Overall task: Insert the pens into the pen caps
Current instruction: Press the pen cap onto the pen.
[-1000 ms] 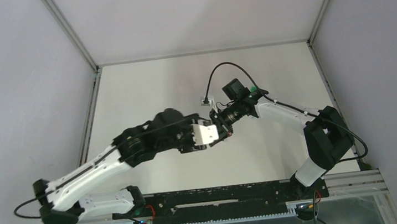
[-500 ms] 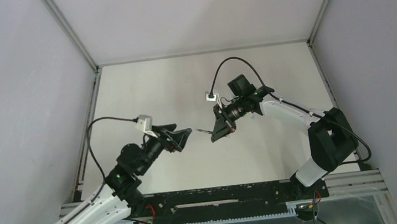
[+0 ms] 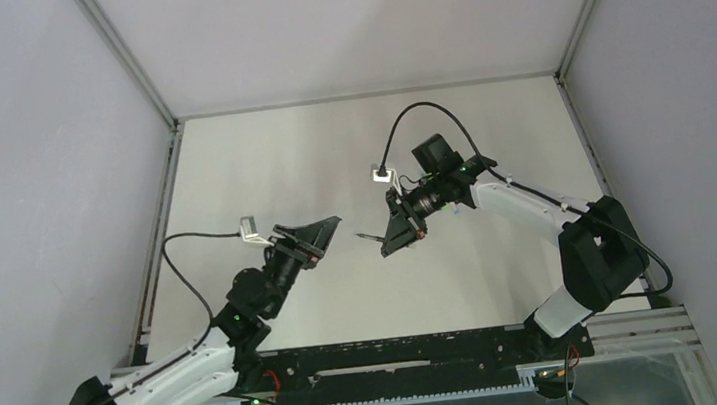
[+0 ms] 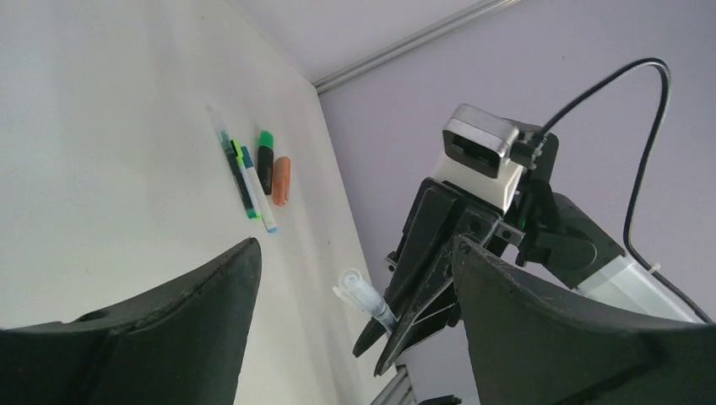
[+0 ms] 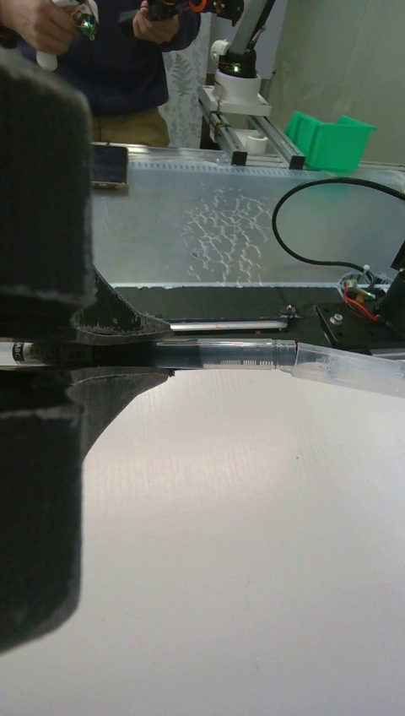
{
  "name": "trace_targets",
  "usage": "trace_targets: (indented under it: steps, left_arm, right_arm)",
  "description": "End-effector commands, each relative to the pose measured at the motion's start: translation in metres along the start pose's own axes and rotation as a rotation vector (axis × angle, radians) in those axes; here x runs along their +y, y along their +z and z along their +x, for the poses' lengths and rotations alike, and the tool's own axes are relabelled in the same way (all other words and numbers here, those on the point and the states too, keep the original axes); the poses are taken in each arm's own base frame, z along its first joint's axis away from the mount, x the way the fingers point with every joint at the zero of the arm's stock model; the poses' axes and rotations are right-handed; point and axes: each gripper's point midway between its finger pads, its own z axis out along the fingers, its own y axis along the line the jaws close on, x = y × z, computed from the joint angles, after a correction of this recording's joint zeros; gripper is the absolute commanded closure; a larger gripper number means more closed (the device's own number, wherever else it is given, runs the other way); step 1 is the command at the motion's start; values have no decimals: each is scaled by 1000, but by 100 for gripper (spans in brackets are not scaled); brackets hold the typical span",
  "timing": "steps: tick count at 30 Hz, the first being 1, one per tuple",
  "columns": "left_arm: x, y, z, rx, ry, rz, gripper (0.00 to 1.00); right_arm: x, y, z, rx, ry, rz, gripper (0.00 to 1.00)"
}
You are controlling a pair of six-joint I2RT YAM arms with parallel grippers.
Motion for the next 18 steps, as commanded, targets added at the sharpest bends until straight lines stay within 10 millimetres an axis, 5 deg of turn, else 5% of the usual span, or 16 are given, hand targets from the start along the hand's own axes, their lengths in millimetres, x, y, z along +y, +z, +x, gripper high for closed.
trace_targets:
  steps: [1, 7, 18]
  left_arm:
    - [-11, 9, -5, -36, -152, 37, 14]
    - [-12, 17, 4, -4, -185, 35, 19]
    - [-20, 27, 21, 56, -250, 55, 46]
  right_arm:
    - [14, -9, -18, -45, -84, -17, 100]
    - [15, -9, -18, -46, -85, -22, 100]
    - [17, -10, -20, -50, -90, -23, 100]
